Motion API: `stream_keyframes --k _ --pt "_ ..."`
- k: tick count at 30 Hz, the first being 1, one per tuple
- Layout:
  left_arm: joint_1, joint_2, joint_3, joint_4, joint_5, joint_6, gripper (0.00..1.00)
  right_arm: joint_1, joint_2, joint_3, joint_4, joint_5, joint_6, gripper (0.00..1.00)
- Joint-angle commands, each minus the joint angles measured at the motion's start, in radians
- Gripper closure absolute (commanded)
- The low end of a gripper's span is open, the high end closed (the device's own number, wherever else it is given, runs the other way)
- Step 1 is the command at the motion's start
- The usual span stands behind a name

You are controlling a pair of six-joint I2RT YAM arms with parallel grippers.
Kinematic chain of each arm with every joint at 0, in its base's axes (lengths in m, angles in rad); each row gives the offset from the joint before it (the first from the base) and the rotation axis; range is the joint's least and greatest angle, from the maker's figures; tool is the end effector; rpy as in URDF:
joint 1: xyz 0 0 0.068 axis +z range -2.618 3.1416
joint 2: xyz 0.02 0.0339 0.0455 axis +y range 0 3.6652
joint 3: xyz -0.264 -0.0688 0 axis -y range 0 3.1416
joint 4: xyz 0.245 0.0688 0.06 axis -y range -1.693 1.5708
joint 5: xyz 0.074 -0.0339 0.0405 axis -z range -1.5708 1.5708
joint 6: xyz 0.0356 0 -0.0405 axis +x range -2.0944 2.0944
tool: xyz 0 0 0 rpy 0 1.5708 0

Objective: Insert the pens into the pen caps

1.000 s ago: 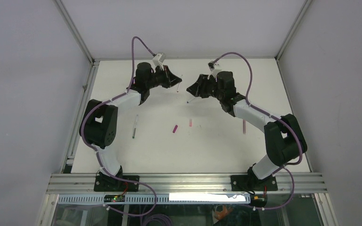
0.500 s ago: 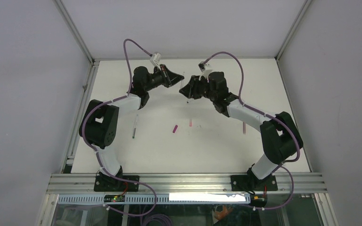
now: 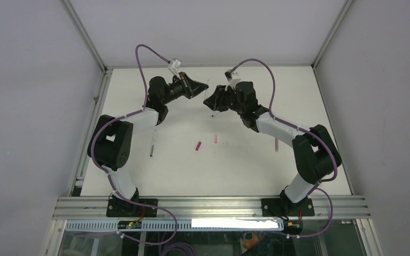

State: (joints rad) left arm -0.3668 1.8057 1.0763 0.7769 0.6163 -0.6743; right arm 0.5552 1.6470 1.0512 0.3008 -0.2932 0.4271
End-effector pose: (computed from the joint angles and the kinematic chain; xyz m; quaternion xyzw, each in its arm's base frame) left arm 0.3726 -0.1652 0.2566 0.1162 0.6835 -0.5246 0.4942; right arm 0.3175 0.2090 0.2575 -0.1377 0.7875 0.3813 0.4641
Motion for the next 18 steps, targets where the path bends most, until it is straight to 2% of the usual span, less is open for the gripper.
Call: stream_keyframes --k 1,10,15,18 --pt "-0.016 -0.027 -0.004 0.078 0.026 -0.007 1.00 0.008 0.000 0.041 0.083 -0.001 -0.017 0.59" --pt "-0.026 -0.015 0.000 0.078 0.027 0.001 1.00 0.010 -0.001 0.042 0.115 -0.004 -0.017 0.60" --pt "-0.027 -0.014 -0.001 0.076 0.027 0.004 1.00 0.009 0.003 0.042 0.121 -0.001 -0.018 0.68" --pt "-0.027 -0.014 -0.002 0.073 0.024 0.008 1.00 0.009 0.002 0.041 0.120 -0.004 -0.018 0.78"
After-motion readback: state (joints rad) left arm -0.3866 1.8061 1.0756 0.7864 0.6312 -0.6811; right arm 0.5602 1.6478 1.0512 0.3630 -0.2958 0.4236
